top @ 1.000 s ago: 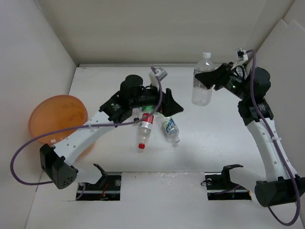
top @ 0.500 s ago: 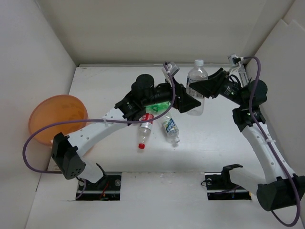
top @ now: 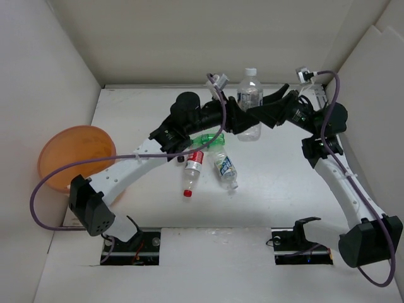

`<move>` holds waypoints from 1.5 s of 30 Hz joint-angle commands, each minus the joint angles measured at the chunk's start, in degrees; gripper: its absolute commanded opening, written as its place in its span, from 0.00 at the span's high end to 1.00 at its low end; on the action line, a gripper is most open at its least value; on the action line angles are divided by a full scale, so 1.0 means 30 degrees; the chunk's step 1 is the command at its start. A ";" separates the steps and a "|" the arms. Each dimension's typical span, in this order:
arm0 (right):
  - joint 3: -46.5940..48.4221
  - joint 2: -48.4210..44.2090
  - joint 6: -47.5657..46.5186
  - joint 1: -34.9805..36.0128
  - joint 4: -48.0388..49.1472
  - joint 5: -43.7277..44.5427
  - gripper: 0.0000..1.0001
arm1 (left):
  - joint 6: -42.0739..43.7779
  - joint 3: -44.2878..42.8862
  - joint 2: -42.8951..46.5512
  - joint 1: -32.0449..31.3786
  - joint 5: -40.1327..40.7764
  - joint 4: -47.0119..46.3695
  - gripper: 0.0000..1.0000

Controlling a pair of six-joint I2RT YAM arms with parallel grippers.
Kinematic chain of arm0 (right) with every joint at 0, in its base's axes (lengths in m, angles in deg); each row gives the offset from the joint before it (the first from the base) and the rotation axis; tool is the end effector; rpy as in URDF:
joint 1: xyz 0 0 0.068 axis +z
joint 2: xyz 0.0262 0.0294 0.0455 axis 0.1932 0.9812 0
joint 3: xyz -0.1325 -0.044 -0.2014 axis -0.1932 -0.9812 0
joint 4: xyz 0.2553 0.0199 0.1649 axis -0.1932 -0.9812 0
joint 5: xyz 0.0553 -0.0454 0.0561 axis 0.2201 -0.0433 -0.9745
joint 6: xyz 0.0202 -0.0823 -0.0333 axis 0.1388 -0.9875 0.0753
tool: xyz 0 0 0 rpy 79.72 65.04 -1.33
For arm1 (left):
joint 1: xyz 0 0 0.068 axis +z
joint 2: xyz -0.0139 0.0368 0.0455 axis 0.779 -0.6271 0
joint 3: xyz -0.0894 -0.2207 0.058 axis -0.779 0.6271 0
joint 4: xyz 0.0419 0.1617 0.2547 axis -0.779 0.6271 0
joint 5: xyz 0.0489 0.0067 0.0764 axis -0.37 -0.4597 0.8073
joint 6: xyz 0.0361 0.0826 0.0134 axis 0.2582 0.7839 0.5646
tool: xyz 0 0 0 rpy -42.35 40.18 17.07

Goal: Put the plastic bottles in the bin

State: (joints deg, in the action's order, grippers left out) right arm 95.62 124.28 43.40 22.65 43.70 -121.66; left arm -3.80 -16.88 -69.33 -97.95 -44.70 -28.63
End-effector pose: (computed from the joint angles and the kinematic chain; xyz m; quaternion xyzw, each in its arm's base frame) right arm 0.3086 0.1279 0.4125 -0.1686 0.5698 0.6137 0.5200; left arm 0.2676 -0.3404 0.4131 0.2721 0.5757 -0.5894 0.4971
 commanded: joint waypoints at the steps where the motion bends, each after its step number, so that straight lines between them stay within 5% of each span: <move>1: 0.0408 -0.0311 -0.1765 -0.1284 -0.1608 0.0416 0.00 | -0.0035 -0.2116 0.2055 0.2137 0.5470 0.3904 1.00; 7: 0.0203 -0.0286 -0.7655 -0.1466 -0.8994 0.3665 0.00 | -0.0035 -0.4373 0.5100 0.6510 1.1306 1.1496 1.00; 11: 0.1023 0.0827 -1.0645 0.0145 -1.2748 0.6975 0.00 | -0.0885 -0.5811 0.6798 0.6689 2.1753 1.6105 1.00; 18: 0.2104 0.3521 -1.2669 0.2928 -1.5062 1.0314 0.00 | -0.4570 -0.4581 0.8508 0.6864 2.9653 2.1141 0.99; 25: 0.3250 0.5341 -1.3726 0.5126 -1.7468 1.3832 0.00 | -1.0747 -0.3763 0.7920 0.6864 3.1269 2.7231 1.00; 31: 0.3455 0.5986 -1.3990 0.6037 -1.8495 1.5419 0.00 | -1.2191 0.0044 0.9734 0.8183 3.1009 2.7248 1.00; 41: 0.3455 0.6160 -1.3990 0.6213 -1.8319 1.5419 0.00 | -1.2369 0.0693 1.0996 0.8564 3.1622 2.7248 1.00; 45: 0.3455 0.6367 -1.3990 0.6389 -1.8319 1.5419 0.00 | -1.2601 0.0868 1.0996 0.8564 3.2123 2.7248 0.70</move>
State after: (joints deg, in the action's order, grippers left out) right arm 103.51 143.05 2.33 40.92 -11.49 -76.37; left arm -32.96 -14.63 -35.94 -72.42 43.76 53.23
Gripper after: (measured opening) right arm 0.999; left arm 0.506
